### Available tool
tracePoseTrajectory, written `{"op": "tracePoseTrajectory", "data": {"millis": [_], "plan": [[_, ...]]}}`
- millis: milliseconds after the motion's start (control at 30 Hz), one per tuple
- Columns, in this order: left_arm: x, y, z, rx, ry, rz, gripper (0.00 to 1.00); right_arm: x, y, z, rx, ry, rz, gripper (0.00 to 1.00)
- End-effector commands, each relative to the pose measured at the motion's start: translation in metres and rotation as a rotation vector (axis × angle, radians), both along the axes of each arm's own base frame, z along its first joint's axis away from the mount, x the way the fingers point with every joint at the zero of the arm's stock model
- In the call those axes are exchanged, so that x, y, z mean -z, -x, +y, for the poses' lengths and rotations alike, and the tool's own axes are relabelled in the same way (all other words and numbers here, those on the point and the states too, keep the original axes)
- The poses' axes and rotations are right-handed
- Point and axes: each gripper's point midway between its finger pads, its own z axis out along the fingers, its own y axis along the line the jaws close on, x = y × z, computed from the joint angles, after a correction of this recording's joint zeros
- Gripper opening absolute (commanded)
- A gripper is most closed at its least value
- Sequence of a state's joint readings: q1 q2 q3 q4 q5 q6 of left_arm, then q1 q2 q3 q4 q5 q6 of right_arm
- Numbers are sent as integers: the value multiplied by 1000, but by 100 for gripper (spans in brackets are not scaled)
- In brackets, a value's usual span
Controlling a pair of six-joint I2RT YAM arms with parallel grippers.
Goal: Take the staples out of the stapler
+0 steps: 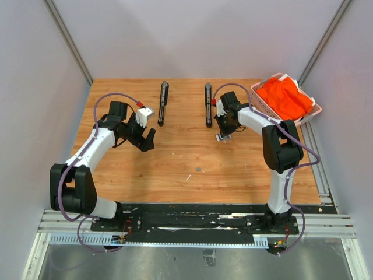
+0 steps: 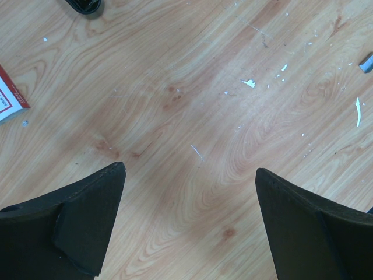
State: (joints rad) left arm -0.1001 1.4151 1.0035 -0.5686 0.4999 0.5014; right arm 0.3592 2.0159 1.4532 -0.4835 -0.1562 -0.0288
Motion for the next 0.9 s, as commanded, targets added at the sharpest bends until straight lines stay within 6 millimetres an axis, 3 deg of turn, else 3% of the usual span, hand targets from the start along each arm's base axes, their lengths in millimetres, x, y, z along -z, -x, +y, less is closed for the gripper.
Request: {"op": "tracePoseTrajectory", "data": {"millis": [0, 333, 400, 667, 800, 867], "plan": [[-2, -4, 0, 14, 14, -20, 98, -5, -1, -3, -5, 4, -6, 4], [-2, -4, -1, 15, 15, -16, 98, -13, -2, -1, -6, -10, -22, 2], [-1, -4, -1, 14, 15, -14, 98, -28, -3, 0, -7, -27, -51, 2], [-2, -4, -1, 17, 18, -16, 98, -46, -4, 5, -21, -66, -84, 2], [-12, -2, -6, 56, 35, -32, 98, -55, 5, 22, -77, -156, -59, 2], [-26, -4, -12, 95, 58, -66, 98, -60, 13, 30, -114, -205, -29, 2]]}}
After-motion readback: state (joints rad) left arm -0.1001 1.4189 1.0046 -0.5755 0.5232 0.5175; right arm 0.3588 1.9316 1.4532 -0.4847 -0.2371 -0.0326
